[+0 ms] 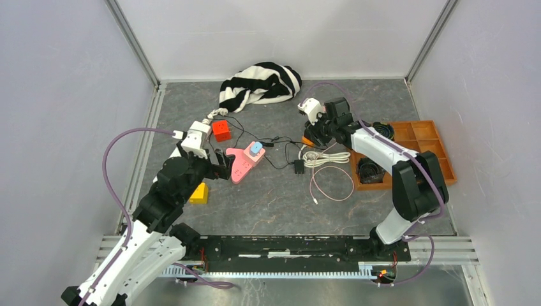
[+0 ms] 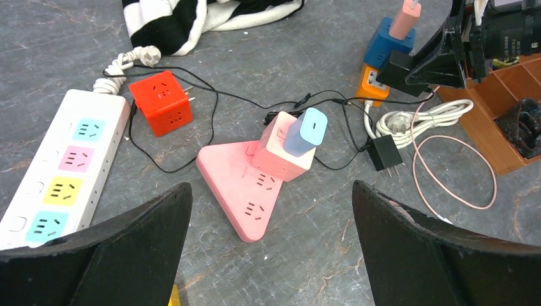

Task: Insert the plug
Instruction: Insert the plug into the socket.

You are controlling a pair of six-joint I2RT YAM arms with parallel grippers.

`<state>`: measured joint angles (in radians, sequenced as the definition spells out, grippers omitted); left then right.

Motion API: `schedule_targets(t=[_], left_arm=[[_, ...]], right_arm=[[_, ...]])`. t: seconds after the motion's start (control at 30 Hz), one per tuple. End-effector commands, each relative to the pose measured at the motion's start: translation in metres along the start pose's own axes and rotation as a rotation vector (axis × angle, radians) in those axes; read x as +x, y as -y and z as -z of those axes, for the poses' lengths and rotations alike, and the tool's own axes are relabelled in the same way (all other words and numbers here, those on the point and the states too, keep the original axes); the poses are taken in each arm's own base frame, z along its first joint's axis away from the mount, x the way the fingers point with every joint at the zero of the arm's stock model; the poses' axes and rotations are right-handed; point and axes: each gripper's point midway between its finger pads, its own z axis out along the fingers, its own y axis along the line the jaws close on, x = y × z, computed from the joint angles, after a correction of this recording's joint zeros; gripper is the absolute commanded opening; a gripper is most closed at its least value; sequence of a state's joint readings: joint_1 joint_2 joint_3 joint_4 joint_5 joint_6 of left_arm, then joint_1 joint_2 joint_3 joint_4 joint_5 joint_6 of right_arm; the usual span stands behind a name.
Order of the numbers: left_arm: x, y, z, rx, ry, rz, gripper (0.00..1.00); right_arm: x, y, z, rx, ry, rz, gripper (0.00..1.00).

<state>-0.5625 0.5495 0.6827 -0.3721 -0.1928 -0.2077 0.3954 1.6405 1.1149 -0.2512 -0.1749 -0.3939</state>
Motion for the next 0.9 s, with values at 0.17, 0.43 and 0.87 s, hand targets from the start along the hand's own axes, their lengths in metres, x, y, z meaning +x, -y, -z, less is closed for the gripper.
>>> schedule_targets(t=[0.17,0.43,0.87], left_arm=[[-0.004,-0.005,-0.003,-0.018,0.019,-0.038,1.00],[-0.004,-0.005,-0.003,-0.018,0.019,-0.041,1.00],[-0.003,-0.005,-0.002,-0.021,0.020,-0.043,1.00]], right_arm=[[-0.009,0.020,-0.015,0.075,0.033,0.046,0.03],[0.000,0.020,-0.026,0.076,0.002,0.038,0.03],[0.020,0.014,-0.045,-0.021,-0.117,-0.025,0.05]])
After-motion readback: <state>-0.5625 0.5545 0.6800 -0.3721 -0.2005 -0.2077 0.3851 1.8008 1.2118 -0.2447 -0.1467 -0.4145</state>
